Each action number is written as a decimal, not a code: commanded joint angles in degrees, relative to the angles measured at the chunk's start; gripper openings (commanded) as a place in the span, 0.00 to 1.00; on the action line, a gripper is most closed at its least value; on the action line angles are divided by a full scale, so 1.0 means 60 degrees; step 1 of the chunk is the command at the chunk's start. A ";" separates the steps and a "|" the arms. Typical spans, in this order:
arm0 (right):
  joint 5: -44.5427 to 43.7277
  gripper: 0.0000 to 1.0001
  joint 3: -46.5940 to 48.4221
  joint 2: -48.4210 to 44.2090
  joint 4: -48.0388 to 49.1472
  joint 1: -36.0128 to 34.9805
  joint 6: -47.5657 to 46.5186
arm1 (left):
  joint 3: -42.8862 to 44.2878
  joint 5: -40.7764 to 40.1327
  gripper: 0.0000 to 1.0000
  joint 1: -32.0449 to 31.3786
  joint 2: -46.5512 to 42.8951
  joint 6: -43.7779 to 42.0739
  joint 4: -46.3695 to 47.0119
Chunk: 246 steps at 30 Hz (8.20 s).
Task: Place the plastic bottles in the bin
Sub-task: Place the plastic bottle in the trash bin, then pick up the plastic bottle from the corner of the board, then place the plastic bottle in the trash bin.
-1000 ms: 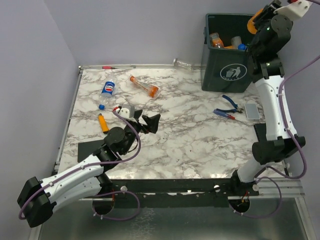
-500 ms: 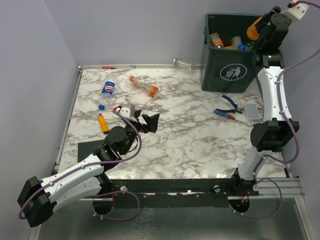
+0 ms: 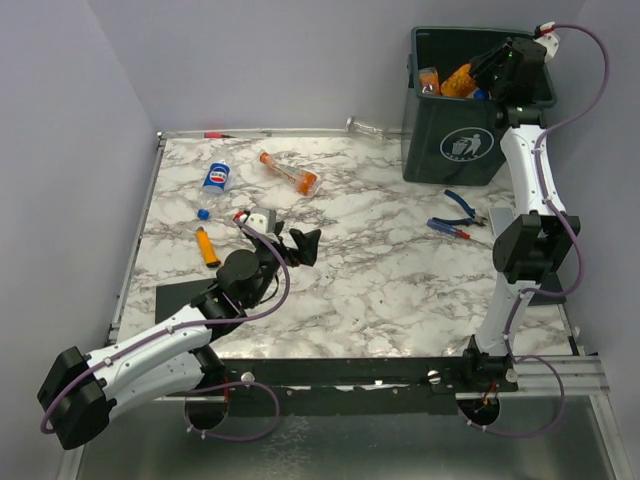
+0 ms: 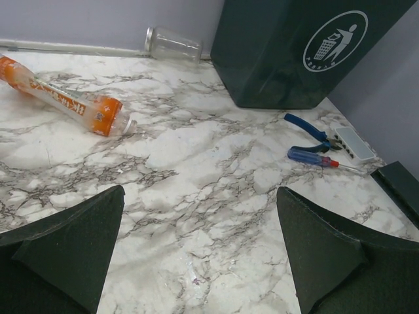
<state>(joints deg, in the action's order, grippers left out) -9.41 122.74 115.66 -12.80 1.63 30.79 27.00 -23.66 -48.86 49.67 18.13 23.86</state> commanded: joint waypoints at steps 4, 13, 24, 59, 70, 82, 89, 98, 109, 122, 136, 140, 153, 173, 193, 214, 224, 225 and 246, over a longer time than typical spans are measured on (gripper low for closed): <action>0.3639 0.00 0.0876 0.0254 0.0257 0.0066 0.1645 | 0.0363 0.0275 0.99 -0.0030 0.0148 0.0012 -0.0047; 0.1160 0.00 0.1788 0.0802 -0.1261 -0.0052 -0.0440 | 0.0348 0.0330 0.99 -0.0031 0.0065 0.0027 -0.0049; 0.1495 0.61 0.2322 0.1689 -0.1405 -0.0271 -0.0683 | 0.0392 0.0086 0.99 -0.0026 0.0231 -0.0194 -0.0203; 0.3349 0.90 -0.9826 -0.8619 0.3082 -0.5145 0.0783 | 0.1432 -0.4586 0.99 -0.0044 -0.0199 -0.1355 -0.2708; 0.4398 0.87 -1.5211 -1.0913 0.3746 -0.5160 0.1720 | 0.4789 -0.1649 0.99 0.3370 0.3140 0.0011 -0.5632; 0.5379 0.84 -1.7665 -1.1737 0.4560 -0.5251 0.2563 | 0.8422 -0.0067 0.99 0.7014 0.7938 -0.0110 -0.7115; 0.5187 0.84 -1.7962 -1.2853 0.3611 -0.5250 0.2260 | 1.0568 0.0206 0.99 0.7151 1.0434 -0.1219 -0.8283; 0.5085 0.84 -1.7915 -1.2916 0.3236 -0.5241 0.1945 | 1.0239 -0.1321 0.99 0.7646 1.0970 -0.2274 -0.8387; 0.4966 0.84 -1.7751 -1.3042 0.2767 -0.5249 0.1792 | 1.0433 -0.0263 0.99 0.7865 1.2051 -0.2246 -0.8385; 0.4986 0.84 -1.7777 -1.2583 0.3140 -0.5247 0.1915 | 1.0259 0.0628 0.82 0.7873 1.2639 -0.1919 -0.8404; 0.4921 0.84 -1.7708 -1.2683 0.2942 -0.5238 0.1977 | 0.9870 0.1643 0.38 0.7880 1.2304 -0.1262 -0.8329; 0.4834 0.84 -1.7648 -1.2782 0.2798 -0.5243 0.2002 | 0.9599 0.1520 0.26 0.7891 1.1866 -0.1197 -0.8106; 0.4518 0.85 -1.6824 -1.3263 0.1810 -0.5244 0.1255 | 0.7302 0.1815 0.04 0.6870 0.7418 -0.0046 -0.6451; 0.1836 1.00 -1.3714 -1.3439 0.0015 -0.5251 -0.0294 | 0.1524 0.8249 0.00 0.1737 0.2586 -0.0228 0.1575; 0.2040 1.00 -1.0400 -1.2957 -0.2593 -0.5252 -0.0904 | 0.0202 0.3140 0.00 -0.1495 0.0965 -0.5195 0.0945; 0.5235 1.00 -0.7767 -1.0771 -0.4935 -0.5249 -0.1425 | -0.0239 -0.2161 0.00 -0.5260 0.0716 -1.5942 -0.0184; 0.7589 1.00 -0.9684 -1.0235 -0.5074 -0.5248 -0.1981 | -0.0500 -0.2106 0.00 -0.5267 0.0924 -1.6838 -0.0987; 0.8015 1.00 -0.9949 -1.0294 -0.4853 -0.5248 -0.2073 | -0.0501 -0.2101 0.00 -0.5283 0.0890 -1.6836 -0.0984; 1.1362 0.76 -1.2546 -1.0154 -0.3129 -0.5248 -0.1348 | -0.0021 -0.1947 0.00 -0.5654 0.0126 -1.7377 -0.2512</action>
<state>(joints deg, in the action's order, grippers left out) 52.82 47.92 54.50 -34.41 -29.52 21.19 24.80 -35.14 -82.52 50.52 -85.17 10.28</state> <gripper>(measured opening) 0.791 0.429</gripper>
